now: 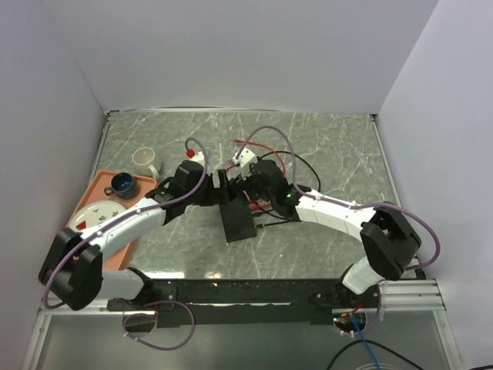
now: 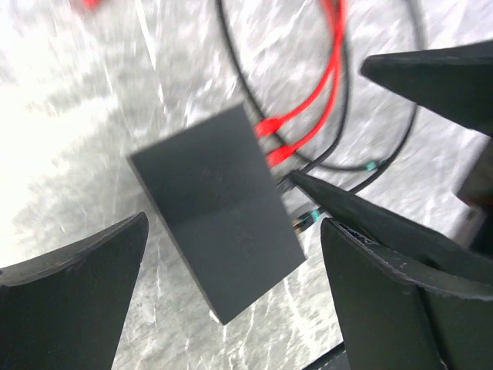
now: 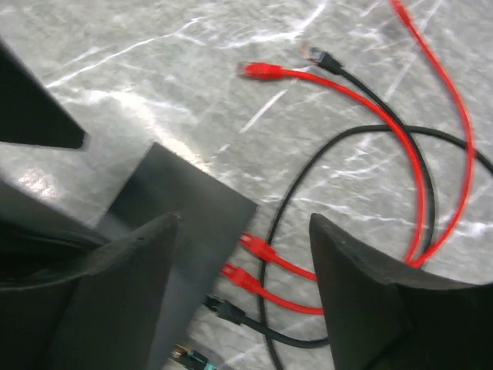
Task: Insert the plug into the switch port
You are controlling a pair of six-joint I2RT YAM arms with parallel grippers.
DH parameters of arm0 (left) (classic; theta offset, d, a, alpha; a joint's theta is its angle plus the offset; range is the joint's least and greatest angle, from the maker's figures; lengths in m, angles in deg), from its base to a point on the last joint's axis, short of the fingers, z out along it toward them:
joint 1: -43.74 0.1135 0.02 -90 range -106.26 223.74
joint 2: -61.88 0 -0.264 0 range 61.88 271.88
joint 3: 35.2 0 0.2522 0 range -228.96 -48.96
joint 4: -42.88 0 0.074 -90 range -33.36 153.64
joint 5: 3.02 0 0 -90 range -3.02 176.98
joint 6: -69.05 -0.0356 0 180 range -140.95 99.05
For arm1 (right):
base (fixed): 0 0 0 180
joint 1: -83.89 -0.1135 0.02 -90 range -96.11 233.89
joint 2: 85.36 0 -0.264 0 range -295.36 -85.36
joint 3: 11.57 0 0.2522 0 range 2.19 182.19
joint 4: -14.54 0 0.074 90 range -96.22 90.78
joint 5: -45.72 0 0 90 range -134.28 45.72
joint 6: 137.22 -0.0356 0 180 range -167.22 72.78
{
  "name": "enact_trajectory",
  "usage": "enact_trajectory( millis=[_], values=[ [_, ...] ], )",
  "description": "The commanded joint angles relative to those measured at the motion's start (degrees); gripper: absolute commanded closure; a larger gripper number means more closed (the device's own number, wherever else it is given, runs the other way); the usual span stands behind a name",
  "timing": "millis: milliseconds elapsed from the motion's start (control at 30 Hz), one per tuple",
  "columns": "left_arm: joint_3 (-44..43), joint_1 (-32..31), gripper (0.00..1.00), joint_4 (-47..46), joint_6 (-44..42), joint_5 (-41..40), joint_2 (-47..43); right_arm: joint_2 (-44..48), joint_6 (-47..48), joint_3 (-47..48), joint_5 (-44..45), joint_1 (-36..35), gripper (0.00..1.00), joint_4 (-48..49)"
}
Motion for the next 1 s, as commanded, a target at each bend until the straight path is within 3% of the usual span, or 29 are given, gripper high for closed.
enact_trajectory(
  millis=[0, 133, 467, 967],
  values=[
    [-3.5, 1.06, 0.03, 0.44, -2.19, -2.29, -5.88, 3.85, -4.38, 4.43, -1.47, 2.7, 0.11, -1.73],
    [-4.64, 1.68, 0.03, 2.29, -3.86, -3.96, -9.14, 5.95, -8.42, 4.26, -3.15, 6.56, 0.01, -3.67],
    [-8.51, 1.76, 0.03, 6.68, -7.2, -10.64, -14.59, 19.66, -10.37, -1.54, -0.08, 10.53, 0.0, -7.36],
    [-8.52, 1.68, 0.03, 8.19, -7.38, -17.94, -21.89, 51.65, -12.82, -15.69, 7.66, 10.62, 0.0, -17.91]
  ],
)
